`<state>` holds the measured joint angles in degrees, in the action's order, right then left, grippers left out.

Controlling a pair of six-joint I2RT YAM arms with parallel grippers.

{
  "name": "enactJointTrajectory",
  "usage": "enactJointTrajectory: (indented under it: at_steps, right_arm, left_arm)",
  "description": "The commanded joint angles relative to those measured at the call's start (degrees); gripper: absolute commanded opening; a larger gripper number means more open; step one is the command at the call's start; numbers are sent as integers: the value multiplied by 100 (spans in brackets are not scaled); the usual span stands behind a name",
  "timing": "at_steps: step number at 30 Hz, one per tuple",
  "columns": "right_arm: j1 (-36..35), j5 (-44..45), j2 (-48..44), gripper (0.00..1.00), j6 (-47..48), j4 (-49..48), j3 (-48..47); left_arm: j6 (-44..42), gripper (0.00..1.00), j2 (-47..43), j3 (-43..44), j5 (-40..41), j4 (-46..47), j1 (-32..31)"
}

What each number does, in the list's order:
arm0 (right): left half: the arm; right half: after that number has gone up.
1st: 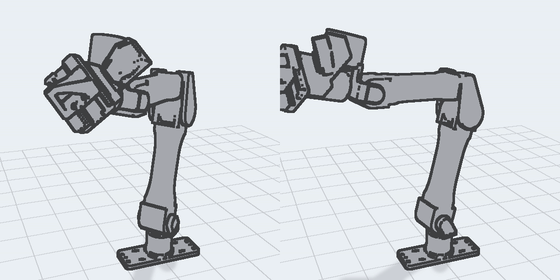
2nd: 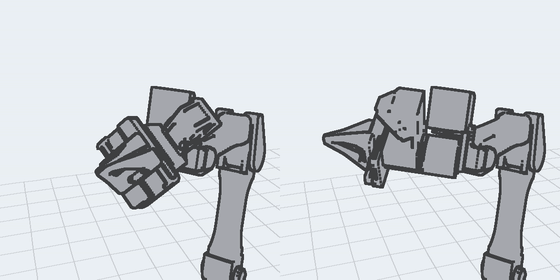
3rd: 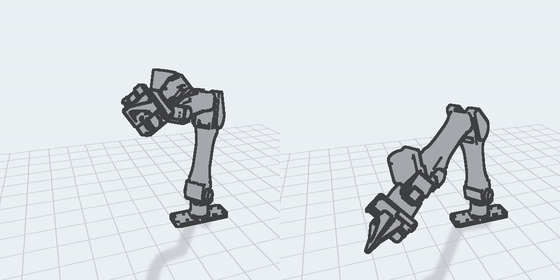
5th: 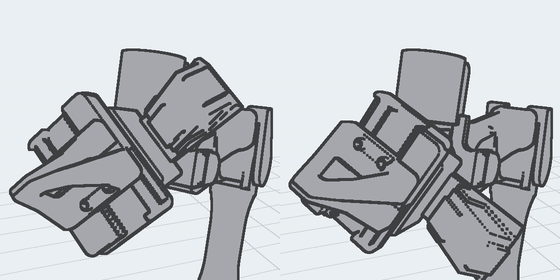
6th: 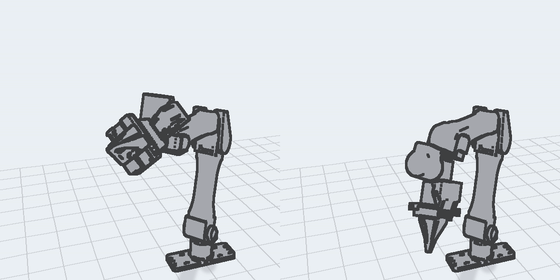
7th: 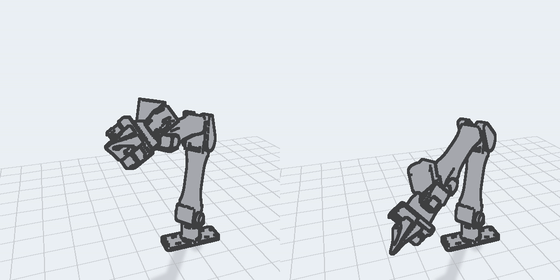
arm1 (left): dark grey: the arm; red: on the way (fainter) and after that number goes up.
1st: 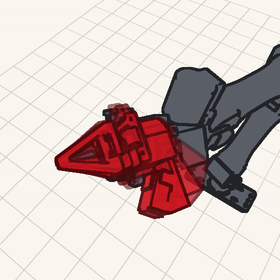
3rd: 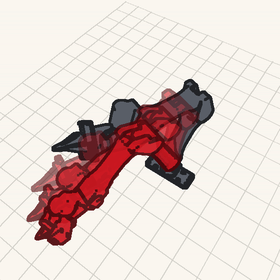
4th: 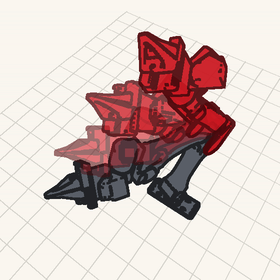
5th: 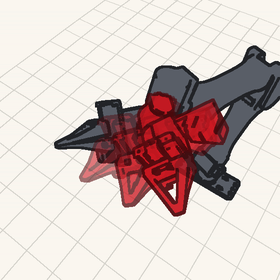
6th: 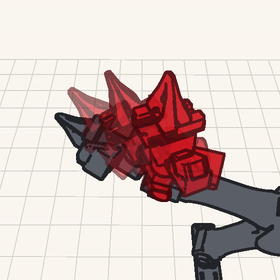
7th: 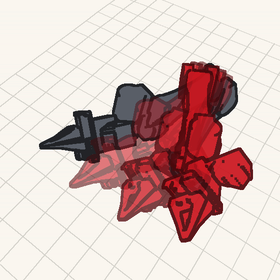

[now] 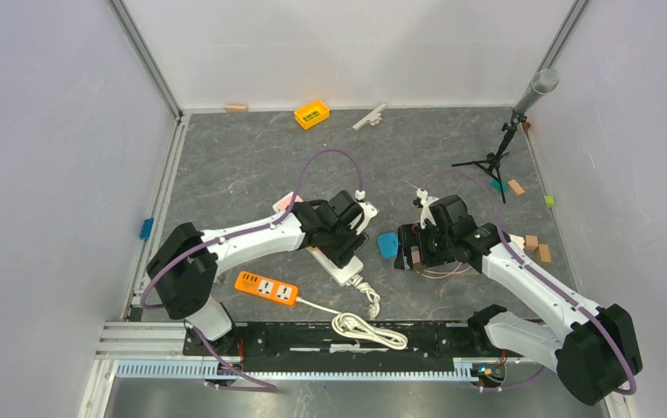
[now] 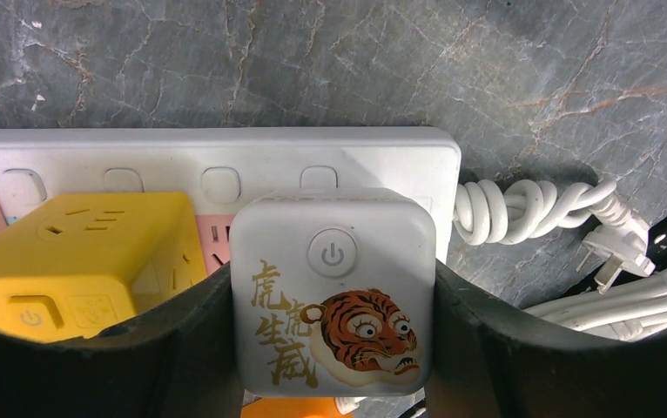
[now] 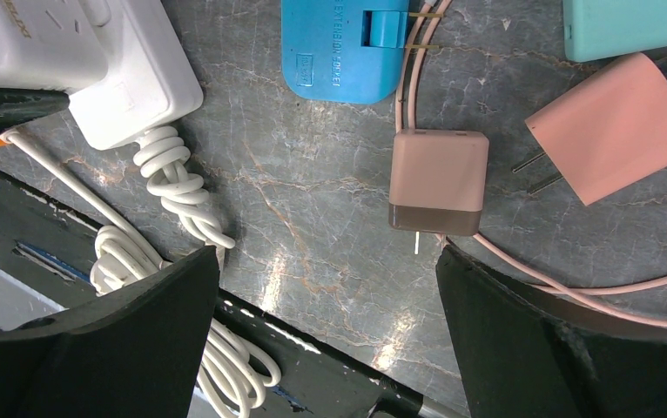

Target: Insert the plug

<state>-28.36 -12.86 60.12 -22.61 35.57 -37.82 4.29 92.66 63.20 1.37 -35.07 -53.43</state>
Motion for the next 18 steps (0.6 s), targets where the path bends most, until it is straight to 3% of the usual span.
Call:
enactJointTrajectory:
  at_steps: [1, 10, 18]
  right_arm:
    - [29, 17, -22, 98, 64, -165, -138]
    - [24, -19, 2, 98, 61, -222, -137]
    - [25, -39, 36, 98, 78, -219, -173]
  left_arm:
    - [347, 2, 265, -468, 356, -439, 10]
    - [557, 2, -409, -783, 711, -209, 1]
    - [46, 2, -748, -744, 611, 45, 10]
